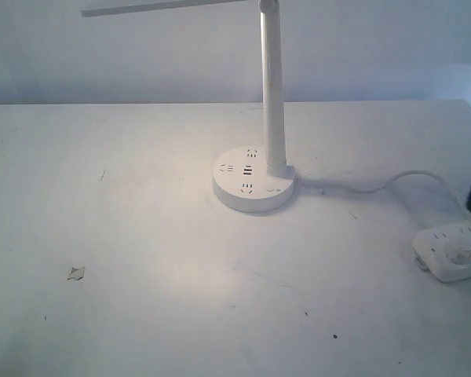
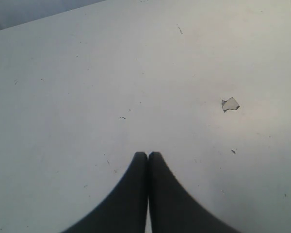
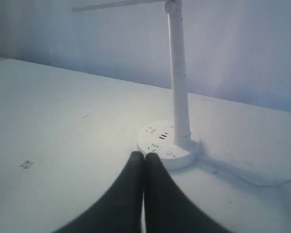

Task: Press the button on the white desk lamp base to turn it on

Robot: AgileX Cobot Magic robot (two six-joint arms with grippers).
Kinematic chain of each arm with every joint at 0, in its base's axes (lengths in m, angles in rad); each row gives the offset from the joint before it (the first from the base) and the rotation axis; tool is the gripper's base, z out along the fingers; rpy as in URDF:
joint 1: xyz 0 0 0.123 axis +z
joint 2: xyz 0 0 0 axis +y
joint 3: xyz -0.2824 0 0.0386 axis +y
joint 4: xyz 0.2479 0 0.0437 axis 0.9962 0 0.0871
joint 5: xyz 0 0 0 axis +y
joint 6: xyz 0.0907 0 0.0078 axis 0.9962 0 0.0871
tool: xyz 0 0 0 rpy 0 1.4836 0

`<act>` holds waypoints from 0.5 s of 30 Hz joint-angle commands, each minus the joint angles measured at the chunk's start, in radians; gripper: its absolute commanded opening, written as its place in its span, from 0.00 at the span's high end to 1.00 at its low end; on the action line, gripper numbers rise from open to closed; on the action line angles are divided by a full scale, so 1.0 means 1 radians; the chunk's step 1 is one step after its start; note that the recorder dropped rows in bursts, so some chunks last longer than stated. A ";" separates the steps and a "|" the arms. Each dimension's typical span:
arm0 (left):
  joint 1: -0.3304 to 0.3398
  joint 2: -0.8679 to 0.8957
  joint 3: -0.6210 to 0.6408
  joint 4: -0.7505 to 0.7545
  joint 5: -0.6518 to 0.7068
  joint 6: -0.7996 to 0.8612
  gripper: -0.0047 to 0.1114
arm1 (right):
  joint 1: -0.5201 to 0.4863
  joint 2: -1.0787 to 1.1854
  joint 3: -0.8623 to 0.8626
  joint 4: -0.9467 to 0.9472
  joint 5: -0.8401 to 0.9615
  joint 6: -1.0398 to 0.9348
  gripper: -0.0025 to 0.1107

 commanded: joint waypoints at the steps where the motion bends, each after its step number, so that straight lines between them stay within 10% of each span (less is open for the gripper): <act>1: 0.003 -0.005 0.004 -0.010 0.007 -0.002 0.96 | 0.002 -0.184 0.060 -0.143 0.106 -0.010 0.98; 15: 0.003 -0.005 0.004 -0.010 0.007 -0.002 0.96 | 0.002 -0.193 0.101 -0.528 -0.095 0.312 0.98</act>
